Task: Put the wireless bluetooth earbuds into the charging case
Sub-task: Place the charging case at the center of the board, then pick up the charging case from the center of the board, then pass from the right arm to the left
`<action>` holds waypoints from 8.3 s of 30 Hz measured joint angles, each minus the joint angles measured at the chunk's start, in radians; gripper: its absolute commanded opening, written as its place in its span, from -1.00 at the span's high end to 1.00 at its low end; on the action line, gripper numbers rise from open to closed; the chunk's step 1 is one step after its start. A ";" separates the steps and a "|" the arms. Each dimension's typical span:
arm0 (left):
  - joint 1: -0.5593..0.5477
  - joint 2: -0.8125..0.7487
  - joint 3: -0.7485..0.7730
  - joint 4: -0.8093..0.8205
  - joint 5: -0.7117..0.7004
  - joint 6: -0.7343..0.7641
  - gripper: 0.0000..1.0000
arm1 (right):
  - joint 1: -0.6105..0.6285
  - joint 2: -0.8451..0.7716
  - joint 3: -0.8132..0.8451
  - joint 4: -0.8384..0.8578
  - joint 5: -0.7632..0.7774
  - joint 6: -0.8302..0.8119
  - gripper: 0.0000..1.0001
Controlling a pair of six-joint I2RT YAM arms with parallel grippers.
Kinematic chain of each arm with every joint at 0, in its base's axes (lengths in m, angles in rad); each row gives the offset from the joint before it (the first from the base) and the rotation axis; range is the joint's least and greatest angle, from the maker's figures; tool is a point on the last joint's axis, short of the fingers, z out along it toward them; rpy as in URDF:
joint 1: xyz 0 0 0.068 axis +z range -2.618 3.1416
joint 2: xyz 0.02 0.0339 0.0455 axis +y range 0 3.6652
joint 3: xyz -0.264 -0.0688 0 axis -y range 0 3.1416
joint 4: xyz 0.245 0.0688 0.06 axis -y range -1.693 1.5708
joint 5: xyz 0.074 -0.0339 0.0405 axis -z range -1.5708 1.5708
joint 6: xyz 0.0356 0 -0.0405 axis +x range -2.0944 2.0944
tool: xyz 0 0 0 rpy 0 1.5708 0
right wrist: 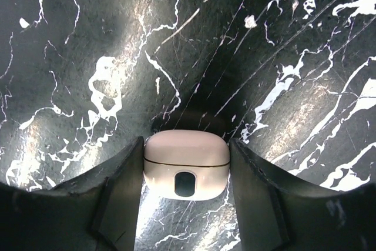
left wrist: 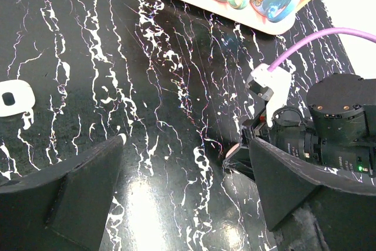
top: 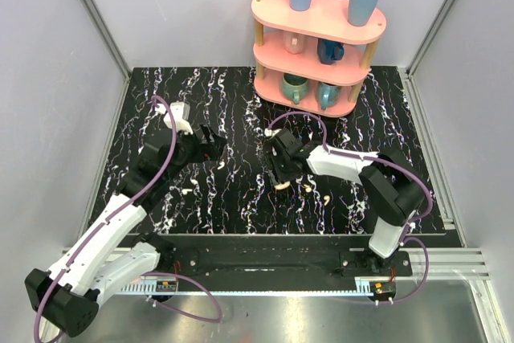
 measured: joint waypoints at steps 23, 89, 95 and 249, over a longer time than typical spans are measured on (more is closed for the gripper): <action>0.011 0.001 -0.016 0.000 0.014 0.001 -0.89 | 0.020 -0.088 -0.001 -0.036 0.103 0.050 -0.58; 0.018 0.026 -0.016 -0.005 0.028 0.019 -0.93 | 0.102 -0.131 0.135 -0.431 0.346 1.233 -0.48; 0.022 0.026 -0.016 -0.008 0.026 0.021 -0.93 | 0.102 0.074 0.347 -0.587 0.334 1.381 -0.50; -0.135 0.445 -0.230 1.197 0.429 -0.161 -0.33 | -0.029 -0.483 -0.015 0.166 0.161 1.247 0.45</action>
